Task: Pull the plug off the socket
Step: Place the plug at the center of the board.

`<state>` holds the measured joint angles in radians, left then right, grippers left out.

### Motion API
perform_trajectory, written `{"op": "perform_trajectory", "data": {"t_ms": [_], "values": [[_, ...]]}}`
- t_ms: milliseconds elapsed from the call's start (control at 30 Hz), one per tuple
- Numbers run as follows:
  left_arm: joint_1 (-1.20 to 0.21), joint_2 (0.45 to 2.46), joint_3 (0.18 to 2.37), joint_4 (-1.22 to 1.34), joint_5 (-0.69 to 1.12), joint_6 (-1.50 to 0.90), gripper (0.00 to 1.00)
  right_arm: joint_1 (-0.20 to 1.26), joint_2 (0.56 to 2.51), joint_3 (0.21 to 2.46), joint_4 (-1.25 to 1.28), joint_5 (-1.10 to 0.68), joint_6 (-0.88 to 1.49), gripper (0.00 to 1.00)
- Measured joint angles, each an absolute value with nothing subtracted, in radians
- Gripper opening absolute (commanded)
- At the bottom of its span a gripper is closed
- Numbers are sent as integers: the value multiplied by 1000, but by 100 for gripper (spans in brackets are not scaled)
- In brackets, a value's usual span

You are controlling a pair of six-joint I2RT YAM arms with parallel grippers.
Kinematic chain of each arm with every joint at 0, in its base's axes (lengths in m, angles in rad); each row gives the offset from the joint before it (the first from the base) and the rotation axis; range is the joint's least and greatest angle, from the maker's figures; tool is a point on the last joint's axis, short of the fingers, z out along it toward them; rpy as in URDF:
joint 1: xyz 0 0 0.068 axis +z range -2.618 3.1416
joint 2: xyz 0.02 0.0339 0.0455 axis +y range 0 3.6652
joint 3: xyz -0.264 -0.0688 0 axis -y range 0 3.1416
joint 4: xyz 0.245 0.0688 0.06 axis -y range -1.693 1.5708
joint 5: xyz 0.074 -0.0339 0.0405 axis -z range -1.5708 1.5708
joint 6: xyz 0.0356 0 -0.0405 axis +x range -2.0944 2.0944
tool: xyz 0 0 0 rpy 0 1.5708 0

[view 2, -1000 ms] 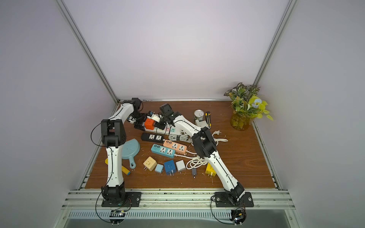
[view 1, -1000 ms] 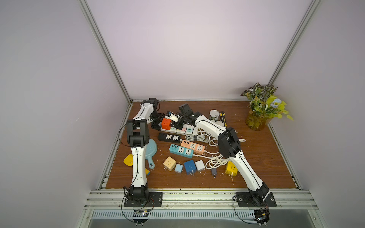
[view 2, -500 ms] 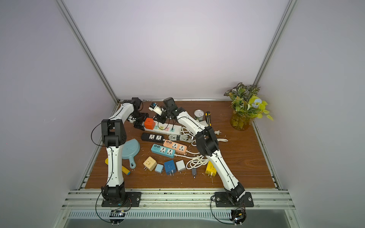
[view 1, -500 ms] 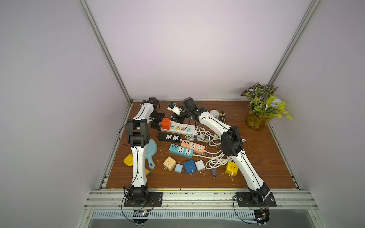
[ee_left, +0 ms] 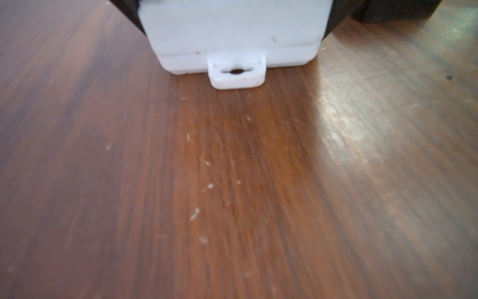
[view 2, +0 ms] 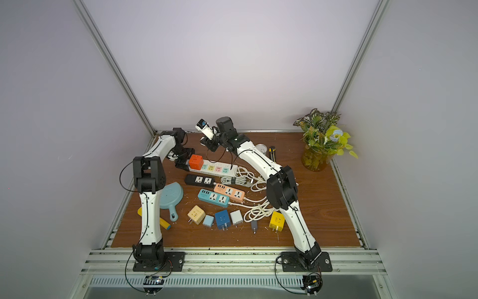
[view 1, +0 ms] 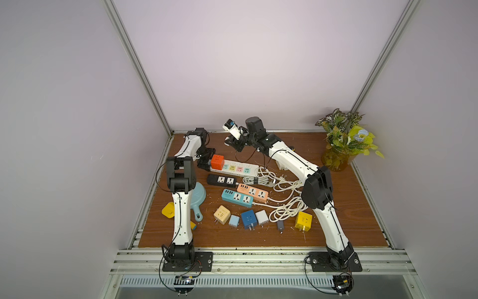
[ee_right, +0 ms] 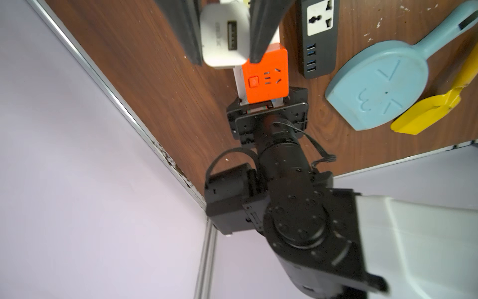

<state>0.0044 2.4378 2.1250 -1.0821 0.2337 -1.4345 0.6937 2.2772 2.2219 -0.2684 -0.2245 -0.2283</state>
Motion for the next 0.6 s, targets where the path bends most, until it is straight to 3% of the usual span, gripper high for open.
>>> {"op": "perform_trajectory", "data": {"t_ms": [300,600], "values": [[4,2441,2132,-1089,234,-1435,15,664,2168,2066,-524,201,-17,0],[4,2442,2133,-1089,235,-1435,15,577,2262,2286,-944,266,163,0]]}}
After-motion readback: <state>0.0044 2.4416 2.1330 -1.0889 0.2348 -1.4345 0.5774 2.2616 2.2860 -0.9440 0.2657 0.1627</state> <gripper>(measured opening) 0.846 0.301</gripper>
